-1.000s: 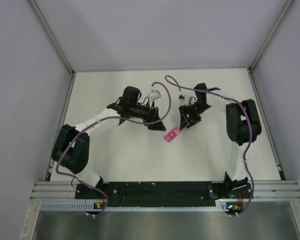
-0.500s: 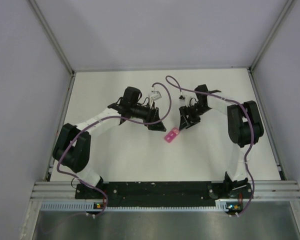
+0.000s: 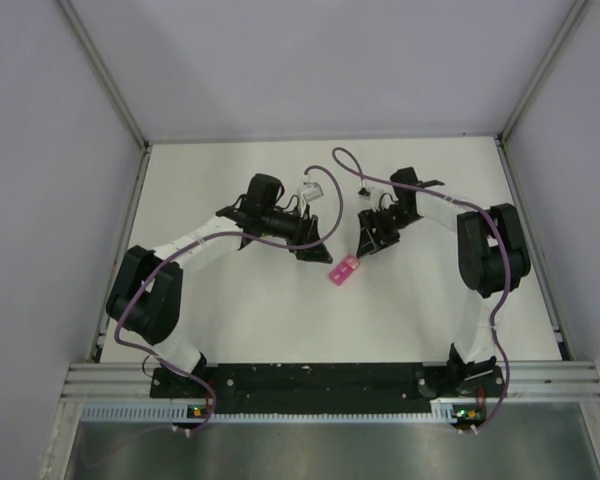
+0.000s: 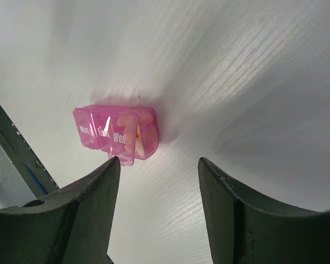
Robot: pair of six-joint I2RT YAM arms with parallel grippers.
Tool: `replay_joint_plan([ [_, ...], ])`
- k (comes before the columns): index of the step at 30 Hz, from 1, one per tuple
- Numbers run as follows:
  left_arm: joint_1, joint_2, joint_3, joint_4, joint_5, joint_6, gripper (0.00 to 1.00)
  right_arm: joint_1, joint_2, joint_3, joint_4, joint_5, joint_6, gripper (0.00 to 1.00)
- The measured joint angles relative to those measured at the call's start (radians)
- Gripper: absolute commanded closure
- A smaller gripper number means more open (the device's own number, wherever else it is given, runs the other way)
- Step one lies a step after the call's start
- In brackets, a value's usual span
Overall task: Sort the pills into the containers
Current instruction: Close the pill container at the center of the board.
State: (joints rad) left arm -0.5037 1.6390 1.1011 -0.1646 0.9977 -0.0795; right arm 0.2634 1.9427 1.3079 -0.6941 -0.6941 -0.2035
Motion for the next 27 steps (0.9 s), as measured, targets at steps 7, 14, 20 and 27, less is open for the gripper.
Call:
replay_joint_plan([
  [7, 0.000, 0.000, 0.000, 0.000, 0.000, 0.000, 0.27, 0.009, 0.000, 0.000, 0.014, 0.001, 0.010, 0.42],
  [14, 0.000, 0.000, 0.000, 0.000, 0.000, 0.000, 0.27, 0.031, -0.003, -0.026, 0.032, 0.040, 0.014, 0.43],
  [20, 0.000, 0.000, 0.000, 0.000, 0.000, 0.000, 0.28, 0.048, -0.020, -0.046, 0.044, 0.080, 0.014, 0.44],
  [27, 0.000, 0.000, 0.000, 0.000, 0.000, 0.000, 0.27, 0.064, -0.050, -0.074, 0.058, 0.130, 0.014, 0.44],
])
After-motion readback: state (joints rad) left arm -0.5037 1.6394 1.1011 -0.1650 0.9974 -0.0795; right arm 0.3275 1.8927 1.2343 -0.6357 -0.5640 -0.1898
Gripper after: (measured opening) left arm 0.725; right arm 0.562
